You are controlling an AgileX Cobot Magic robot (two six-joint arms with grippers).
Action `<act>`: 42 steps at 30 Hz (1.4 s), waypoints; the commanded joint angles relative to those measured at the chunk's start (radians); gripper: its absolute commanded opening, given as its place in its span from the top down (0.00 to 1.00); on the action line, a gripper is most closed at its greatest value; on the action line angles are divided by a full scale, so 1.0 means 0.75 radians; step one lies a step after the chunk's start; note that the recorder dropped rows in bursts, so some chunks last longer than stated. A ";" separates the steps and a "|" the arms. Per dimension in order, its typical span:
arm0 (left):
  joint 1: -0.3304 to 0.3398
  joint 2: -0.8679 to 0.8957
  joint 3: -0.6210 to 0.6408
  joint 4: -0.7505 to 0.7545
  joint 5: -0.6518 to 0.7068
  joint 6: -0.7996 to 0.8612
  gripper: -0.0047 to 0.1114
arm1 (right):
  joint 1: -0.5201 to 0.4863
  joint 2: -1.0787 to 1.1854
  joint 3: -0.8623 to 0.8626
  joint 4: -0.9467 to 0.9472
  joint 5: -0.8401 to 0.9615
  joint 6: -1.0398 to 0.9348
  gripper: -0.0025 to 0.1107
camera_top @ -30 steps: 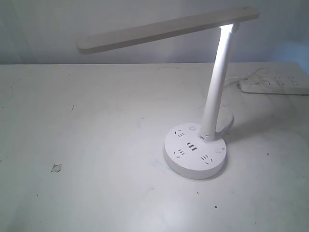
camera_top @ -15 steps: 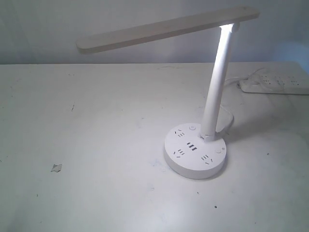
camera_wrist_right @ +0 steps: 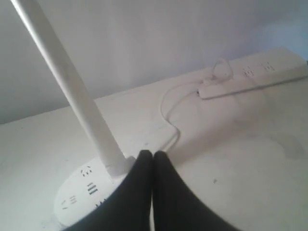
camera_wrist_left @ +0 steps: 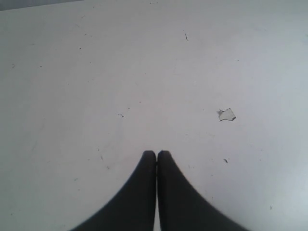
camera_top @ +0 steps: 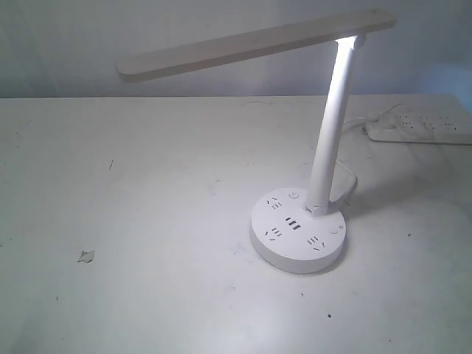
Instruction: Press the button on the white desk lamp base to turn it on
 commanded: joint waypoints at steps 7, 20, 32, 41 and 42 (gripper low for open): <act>-0.006 -0.003 0.005 0.001 -0.003 0.003 0.96 | 0.003 -0.006 0.002 -0.039 -0.375 -0.126 0.98; -0.006 -0.003 0.005 0.001 -0.003 0.003 0.96 | 0.003 -0.006 0.002 -0.024 0.134 0.084 0.98; -0.006 -0.003 0.005 0.001 -0.003 0.003 0.96 | 0.003 -0.006 0.002 0.000 0.290 0.124 0.98; -0.006 -0.003 0.005 0.001 -0.003 0.003 0.96 | 0.003 -0.006 0.002 0.000 0.290 0.124 0.98; -0.006 -0.003 0.005 0.001 -0.003 0.003 0.96 | 0.003 -0.006 0.002 0.000 0.290 0.124 0.98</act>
